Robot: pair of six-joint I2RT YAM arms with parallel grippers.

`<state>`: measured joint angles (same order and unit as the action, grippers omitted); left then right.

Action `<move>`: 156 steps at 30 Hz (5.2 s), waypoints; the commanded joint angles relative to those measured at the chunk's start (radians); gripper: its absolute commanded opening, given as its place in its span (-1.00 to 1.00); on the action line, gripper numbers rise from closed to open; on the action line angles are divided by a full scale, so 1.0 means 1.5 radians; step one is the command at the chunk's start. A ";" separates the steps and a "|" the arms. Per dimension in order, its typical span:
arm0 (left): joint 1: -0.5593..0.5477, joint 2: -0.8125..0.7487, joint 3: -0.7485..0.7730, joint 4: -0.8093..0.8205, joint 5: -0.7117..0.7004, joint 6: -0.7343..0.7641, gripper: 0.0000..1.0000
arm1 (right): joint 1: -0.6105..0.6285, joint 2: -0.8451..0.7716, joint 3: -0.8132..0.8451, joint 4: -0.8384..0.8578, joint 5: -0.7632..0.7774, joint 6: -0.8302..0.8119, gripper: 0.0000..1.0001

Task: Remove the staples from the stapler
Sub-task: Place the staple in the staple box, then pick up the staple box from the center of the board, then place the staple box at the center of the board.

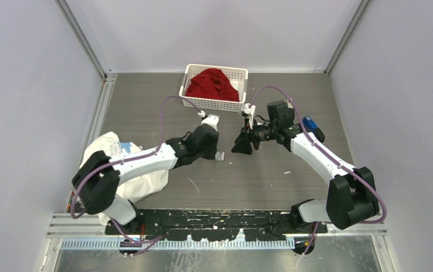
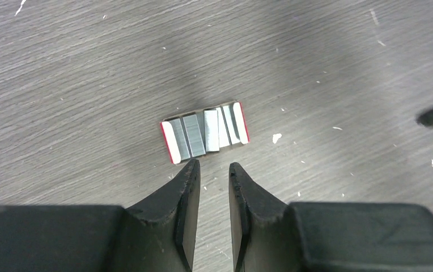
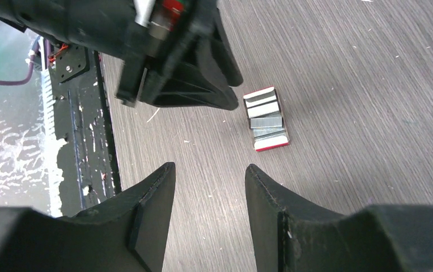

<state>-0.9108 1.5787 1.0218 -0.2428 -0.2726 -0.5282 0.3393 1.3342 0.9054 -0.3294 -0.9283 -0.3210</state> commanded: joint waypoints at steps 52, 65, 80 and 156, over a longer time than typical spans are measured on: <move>0.058 -0.334 -0.383 0.247 0.002 0.035 0.64 | -0.101 0.108 0.160 -0.061 0.361 -0.221 0.46; 0.111 -0.282 -0.376 0.244 0.088 0.007 0.60 | -0.104 0.281 0.223 -0.074 0.497 -0.294 0.70; 0.160 -0.222 -0.354 0.232 0.164 -0.017 0.35 | -0.137 0.384 0.310 -0.152 0.407 -0.362 0.64; 0.201 -0.832 -0.365 -0.168 -0.052 -0.064 0.04 | 0.352 0.525 0.458 -0.173 0.364 -0.246 0.23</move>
<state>-0.6128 0.3401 0.4488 -0.5079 -0.3412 -0.6212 0.8505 2.1712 1.6436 -0.6411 -0.4107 -0.7910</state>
